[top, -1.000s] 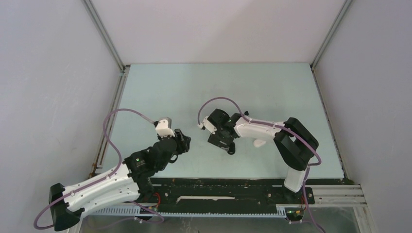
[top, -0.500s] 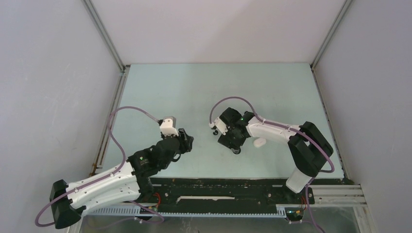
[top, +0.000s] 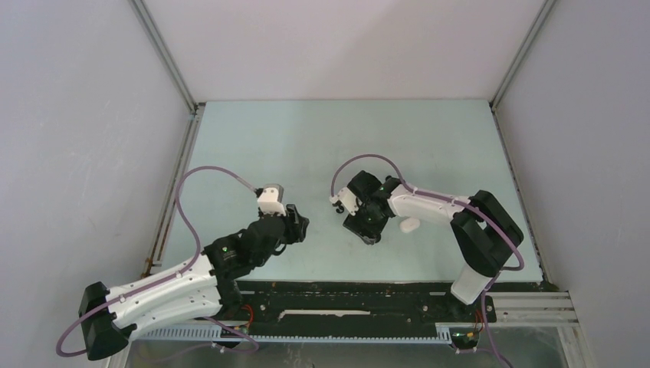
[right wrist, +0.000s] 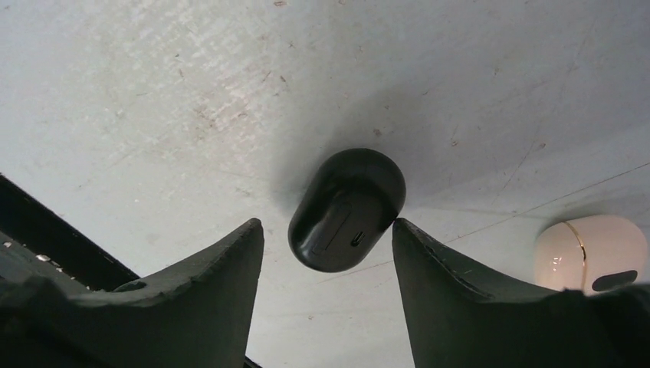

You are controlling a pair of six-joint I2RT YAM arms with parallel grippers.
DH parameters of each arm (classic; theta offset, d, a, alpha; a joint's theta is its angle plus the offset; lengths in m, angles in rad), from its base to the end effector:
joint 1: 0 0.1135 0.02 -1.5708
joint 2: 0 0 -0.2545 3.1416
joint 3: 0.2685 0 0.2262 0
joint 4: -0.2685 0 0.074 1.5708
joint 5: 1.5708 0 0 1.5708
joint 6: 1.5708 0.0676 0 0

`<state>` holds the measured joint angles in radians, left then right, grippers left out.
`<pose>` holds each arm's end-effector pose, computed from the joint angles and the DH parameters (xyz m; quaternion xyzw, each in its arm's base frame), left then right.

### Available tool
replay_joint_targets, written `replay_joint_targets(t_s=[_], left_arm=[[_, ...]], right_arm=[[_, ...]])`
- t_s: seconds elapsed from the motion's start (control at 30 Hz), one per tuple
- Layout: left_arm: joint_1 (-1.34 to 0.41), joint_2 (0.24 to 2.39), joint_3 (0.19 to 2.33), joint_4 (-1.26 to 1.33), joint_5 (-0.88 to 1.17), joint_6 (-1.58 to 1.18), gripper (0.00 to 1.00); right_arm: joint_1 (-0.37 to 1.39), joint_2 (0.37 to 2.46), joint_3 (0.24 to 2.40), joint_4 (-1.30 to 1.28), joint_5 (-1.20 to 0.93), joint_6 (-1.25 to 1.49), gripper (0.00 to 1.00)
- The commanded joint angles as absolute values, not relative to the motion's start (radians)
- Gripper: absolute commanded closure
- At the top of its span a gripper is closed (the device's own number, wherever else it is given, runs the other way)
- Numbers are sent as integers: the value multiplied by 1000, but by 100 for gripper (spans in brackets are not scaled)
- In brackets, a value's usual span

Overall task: Insert the wireless bluetooth earbuds into the charging case
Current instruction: Pick up the charging case at the center of the board.

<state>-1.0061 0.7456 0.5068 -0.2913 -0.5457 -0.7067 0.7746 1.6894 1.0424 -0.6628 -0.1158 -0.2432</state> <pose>0.1221 -0.1272 0.2262 -0.0079 0.8462 -0.2085 0.4903 0.2066 0.2131 0.1463 -0.4888 0.8607 0.0895 0.1103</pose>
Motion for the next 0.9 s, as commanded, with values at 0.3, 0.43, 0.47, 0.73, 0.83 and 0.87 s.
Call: replay_joint_targets(t_s=[0.3, 0.43, 0.47, 0.73, 0.83, 0.87], left_arm=[[-1019, 767, 492, -11, -415, -432, 42], [-1082, 773, 466, 162, -340, -260, 43], [-1098, 778, 468, 184, -316, -205, 44], [-1337, 845, 478, 328, -201, 244, 46], [-1423, 895, 559, 238, -260, 426, 46], [-1442, 917, 589, 200, -276, 464, 46]], right_arm=[[729, 1618, 959, -651, -212, -311, 70], [697, 1471, 960, -723, -362, -378, 75], [687, 1432, 960, -748, -407, -399, 75], [641, 1179, 959, -1024, -815, -608, 73], [653, 1152, 966, -1076, -880, -650, 74], [654, 1140, 967, -1078, -898, -652, 74]])
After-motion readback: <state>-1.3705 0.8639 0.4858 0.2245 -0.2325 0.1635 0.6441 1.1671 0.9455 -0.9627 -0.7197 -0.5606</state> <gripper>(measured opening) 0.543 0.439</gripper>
